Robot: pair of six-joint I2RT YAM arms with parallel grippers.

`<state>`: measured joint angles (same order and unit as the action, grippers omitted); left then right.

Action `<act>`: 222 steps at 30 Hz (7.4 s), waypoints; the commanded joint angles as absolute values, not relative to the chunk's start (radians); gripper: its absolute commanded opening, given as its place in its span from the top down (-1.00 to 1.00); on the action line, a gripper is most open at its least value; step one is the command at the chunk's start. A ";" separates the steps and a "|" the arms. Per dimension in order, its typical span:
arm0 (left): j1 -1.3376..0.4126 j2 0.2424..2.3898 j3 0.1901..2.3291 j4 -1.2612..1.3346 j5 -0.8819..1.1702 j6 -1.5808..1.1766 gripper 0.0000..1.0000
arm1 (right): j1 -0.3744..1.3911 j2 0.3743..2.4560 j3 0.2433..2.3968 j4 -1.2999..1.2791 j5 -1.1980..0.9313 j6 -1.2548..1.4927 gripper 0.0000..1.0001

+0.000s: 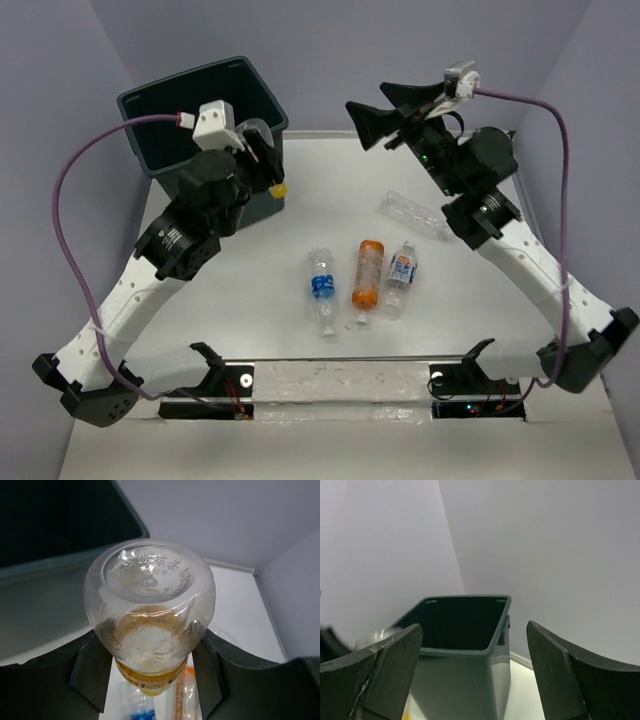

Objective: Put the plastic bottles in the bin

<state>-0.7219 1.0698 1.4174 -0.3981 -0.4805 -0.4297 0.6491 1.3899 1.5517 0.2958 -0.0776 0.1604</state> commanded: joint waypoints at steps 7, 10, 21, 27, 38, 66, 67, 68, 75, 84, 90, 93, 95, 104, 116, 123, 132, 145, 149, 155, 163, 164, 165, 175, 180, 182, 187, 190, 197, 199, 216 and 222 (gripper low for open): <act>-0.424 1.327 1.896 -0.170 -0.451 -0.327 0.00 | 0.635 1.141 1.082 0.235 0.008 0.229 -0.78; -0.287 1.411 1.999 -0.193 -0.420 -0.357 0.00 | 0.626 1.126 1.045 0.189 0.055 0.181 -0.78; -0.140 1.560 2.066 -0.253 -0.375 -0.357 -0.98 | 0.560 1.172 1.031 -0.115 0.219 0.075 -0.84; -0.175 1.360 1.835 -0.246 -0.213 -0.436 -0.98 | 0.474 1.331 1.173 -0.293 0.192 -0.033 -0.99; -0.592 0.982 1.202 -0.311 -0.064 -0.541 -0.98 | 0.417 1.627 1.370 -0.534 0.104 -0.340 -0.99; -0.747 1.302 0.758 -0.028 0.118 -0.563 -0.98 | 0.328 2.166 1.876 -0.566 0.232 -0.548 -0.12; -0.747 1.325 0.767 -0.009 0.135 -0.558 -0.98 | 0.328 2.120 1.872 -0.555 0.238 -0.542 -0.12; -0.747 1.334 0.770 -0.008 0.147 -0.557 -0.98 | 0.328 2.094 1.865 -0.529 0.248 -0.538 -0.11; -0.750 1.411 0.784 -0.008 0.016 -0.531 -0.98 | 0.328 1.827 1.841 -0.393 0.184 -0.421 -0.10; -0.762 1.534 0.805 0.038 -0.103 -0.537 -0.91 | 0.339 1.491 1.600 0.094 -0.295 -0.005 0.02; -0.762 1.563 0.792 0.095 -0.104 -0.555 -0.48 | 0.364 1.505 1.626 0.463 -0.485 0.323 0.04; -0.762 1.528 0.767 0.109 -0.103 -0.558 0.03 | 0.403 1.581 1.695 0.680 -0.523 0.463 0.06; -0.762 1.480 0.736 0.110 -0.101 -0.560 0.10 | 0.443 1.665 1.761 0.841 -0.496 0.539 0.10; -0.802 1.336 0.615 0.112 -0.075 -0.615 0.17 | 0.552 2.196 2.383 0.988 -0.371 0.653 0.10; -0.825 1.241 0.630 0.060 -0.141 -0.607 0.17 | 0.624 2.356 2.477 0.833 -0.304 0.508 -0.16; -0.825 1.108 0.712 -0.087 -0.227 -0.598 0.17 | 0.634 2.315 2.500 0.695 -0.353 0.511 -0.89; -0.825 1.046 0.951 -0.244 -0.375 -0.534 0.17 | 0.614 1.925 2.042 0.569 -0.336 0.456 -0.73; -0.701 1.301 1.721 -0.290 -0.571 -0.192 0.10 | 0.523 1.166 1.022 0.433 -0.321 0.592 -0.39; -0.545 1.469 2.035 -0.288 -0.531 -0.146 0.09 | 0.523 1.039 0.890 0.384 -0.315 0.600 -0.45; -0.335 1.627 2.258 -0.232 -0.551 -0.138 0.09 | 0.523 0.927 0.775 0.233 -0.285 0.539 -0.48; -0.204 1.697 2.241 -0.046 -0.659 -0.102 0.08 | 0.523 0.778 0.640 0.071 -0.102 0.477 -0.61; -0.204 1.718 2.243 -0.022 -0.682 -0.092 -0.25 | 0.523 0.778 0.628 0.055 -0.078 0.483 -0.66; -0.201 1.726 2.240 -0.017 -0.689 -0.089 -0.63 | 0.523 0.778 0.623 0.043 -0.069 0.486 -0.69; -0.277 1.637 2.183 -0.077 -0.538 -0.141 -0.98 | 0.523 0.758 0.585 -0.229 0.201 0.497 -0.99; -0.481 1.540 2.041 -0.129 -0.555 -0.106 -0.98 | 0.523 0.833 0.551 -0.216 0.213 0.566 -0.99; -0.558 1.505 1.953 -0.204 -0.543 -0.123 -0.98 | 0.523 0.891 0.545 -0.213 0.224 0.580 -0.99; -0.779 1.425 1.633 -0.304 -0.474 -0.309 -0.98 | 0.523 1.001 0.549 -0.183 0.216 0.594 -0.99; -0.874 1.375 1.479 -0.272 -0.433 -0.409 -0.98 | 0.523 1.029 0.543 -0.170 0.229 0.604 -0.99; -0.997 1.423 1.234 -0.244 -0.292 -0.569 -0.98 | 0.523 1.115 0.537 -0.161 0.304 0.594 -0.99; -1.005 1.466 1.229 -0.238 -0.276 -0.580 -0.98 | 0.523 1.149 0.552 -0.163 0.325 0.586 -0.96; -1.000 1.874 1.384 -0.164 -0.219 -0.480 -0.98 | 0.523 0.902 0.540 -0.258 0.425 0.601 0.02; -0.991 1.954 1.371 -0.123 -0.288 -0.469 -0.63 | 0.523 0.738 0.572 -0.295 0.428 0.568 0.04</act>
<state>-0.9993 1.9514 1.3460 -0.1707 -0.2295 -0.4942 0.5186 0.8120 0.5396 -0.2653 0.3866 0.5953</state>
